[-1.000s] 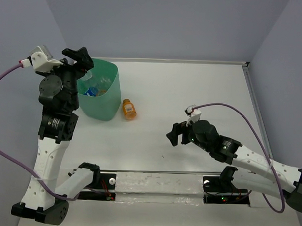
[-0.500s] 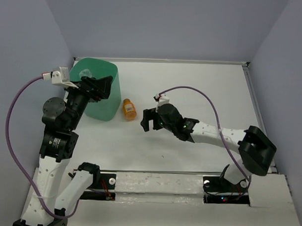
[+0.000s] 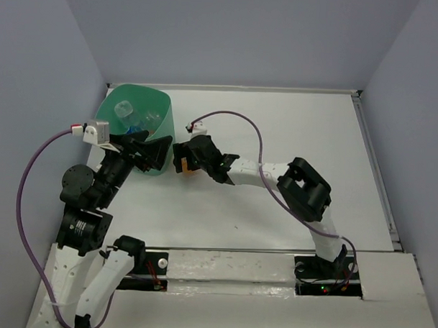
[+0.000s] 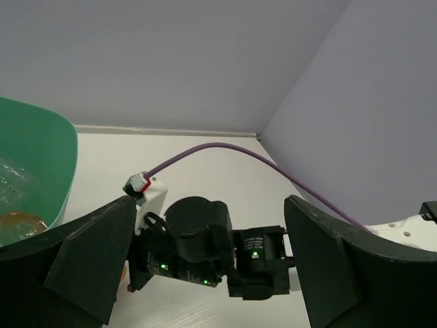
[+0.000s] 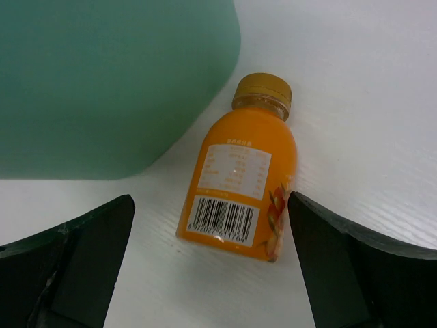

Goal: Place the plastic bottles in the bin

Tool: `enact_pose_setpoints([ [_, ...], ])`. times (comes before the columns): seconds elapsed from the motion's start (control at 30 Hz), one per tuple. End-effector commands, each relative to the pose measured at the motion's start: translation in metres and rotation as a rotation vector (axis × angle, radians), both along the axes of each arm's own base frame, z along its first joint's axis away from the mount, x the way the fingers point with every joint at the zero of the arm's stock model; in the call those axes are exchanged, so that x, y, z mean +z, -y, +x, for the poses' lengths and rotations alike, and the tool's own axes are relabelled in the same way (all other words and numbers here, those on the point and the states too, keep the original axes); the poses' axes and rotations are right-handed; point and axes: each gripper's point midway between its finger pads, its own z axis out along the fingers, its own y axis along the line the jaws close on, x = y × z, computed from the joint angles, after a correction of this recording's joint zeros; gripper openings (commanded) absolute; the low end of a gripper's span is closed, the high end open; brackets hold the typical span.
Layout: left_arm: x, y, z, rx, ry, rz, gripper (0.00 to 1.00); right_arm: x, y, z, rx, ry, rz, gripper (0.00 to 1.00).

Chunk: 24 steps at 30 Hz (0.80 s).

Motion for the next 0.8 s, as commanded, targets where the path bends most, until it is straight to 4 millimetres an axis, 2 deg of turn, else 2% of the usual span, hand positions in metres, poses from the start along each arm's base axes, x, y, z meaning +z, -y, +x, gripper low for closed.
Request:
enact_pose_setpoints([
  [0.0, 0.002, 0.0, -0.004, 0.008, 0.044, 0.029, 0.99, -0.001, -0.007, 0.022, -0.064, 0.055, -0.061, 1.0],
  [0.17, 0.002, -0.002, -0.006, 0.026, 0.042, 0.032, 0.99, -0.011, -0.008, 0.029, -0.083, 0.063, -0.083, 0.97],
  [0.27, 0.001, -0.001, -0.007, 0.024, 0.034, 0.034, 0.99, -0.007, -0.007, 0.03, -0.094, 0.068, -0.08, 0.73],
  [0.33, -0.004, -0.001, -0.006, 0.031, 0.012, 0.037, 0.99, -0.005, 0.001, 0.025, -0.108, 0.059, -0.078, 0.63],
  [0.37, -0.009, -0.001, -0.004, 0.034, -0.012, 0.04, 0.99, 0.013, 0.006, 0.022, -0.118, 0.063, -0.044, 0.48],
  [0.4, -0.013, 0.0, -0.002, 0.03, -0.027, 0.043, 0.99, 0.0, 0.02, 0.012, -0.12, 0.038, -0.069, 0.44],
  [0.47, -0.023, 0.006, 0.003, 0.009, -0.075, 0.046, 0.99, 0.013, 0.033, 0.0, -0.114, 0.05, -0.027, 0.43],
  [0.5, -0.029, 0.014, 0.003, -0.033, -0.095, 0.049, 0.99, 0.053, 0.043, -0.009, -0.107, 0.087, 0.041, 0.43],
  [0.53, -0.033, 0.019, 0.004, -0.054, -0.116, 0.048, 0.99, 0.063, 0.05, -0.02, -0.079, 0.094, 0.066, 0.43],
  [0.57, -0.041, 0.03, 0.005, -0.113, -0.152, 0.045, 0.99, 0.047, 0.068, -0.035, -0.053, 0.088, 0.043, 0.42],
  [0.6, -0.043, 0.035, 0.006, -0.136, -0.167, 0.035, 0.99, 0.052, 0.078, -0.046, -0.033, 0.093, 0.056, 0.42],
  [0.63, -0.046, 0.04, 0.007, -0.157, -0.179, 0.022, 0.99, 0.065, 0.098, -0.064, -0.009, 0.105, 0.079, 0.42],
  [0.67, -0.048, 0.045, 0.008, -0.181, -0.185, 0.006, 0.99, 0.07, 0.108, -0.072, -0.001, 0.111, 0.089, 0.42],
  [0.7, -0.052, 0.051, 0.012, -0.198, -0.209, -0.024, 0.99, 0.098, 0.119, -0.085, 0.024, 0.146, 0.147, 0.42],
  [0.73, -0.054, 0.055, 0.013, -0.207, -0.222, -0.041, 0.99, 0.101, 0.127, -0.092, 0.031, 0.151, 0.159, 0.42],
  [0.77, -0.059, 0.062, 0.019, -0.221, -0.236, -0.057, 0.99, 0.09, 0.139, -0.102, 0.036, 0.134, 0.149, 0.42],
])
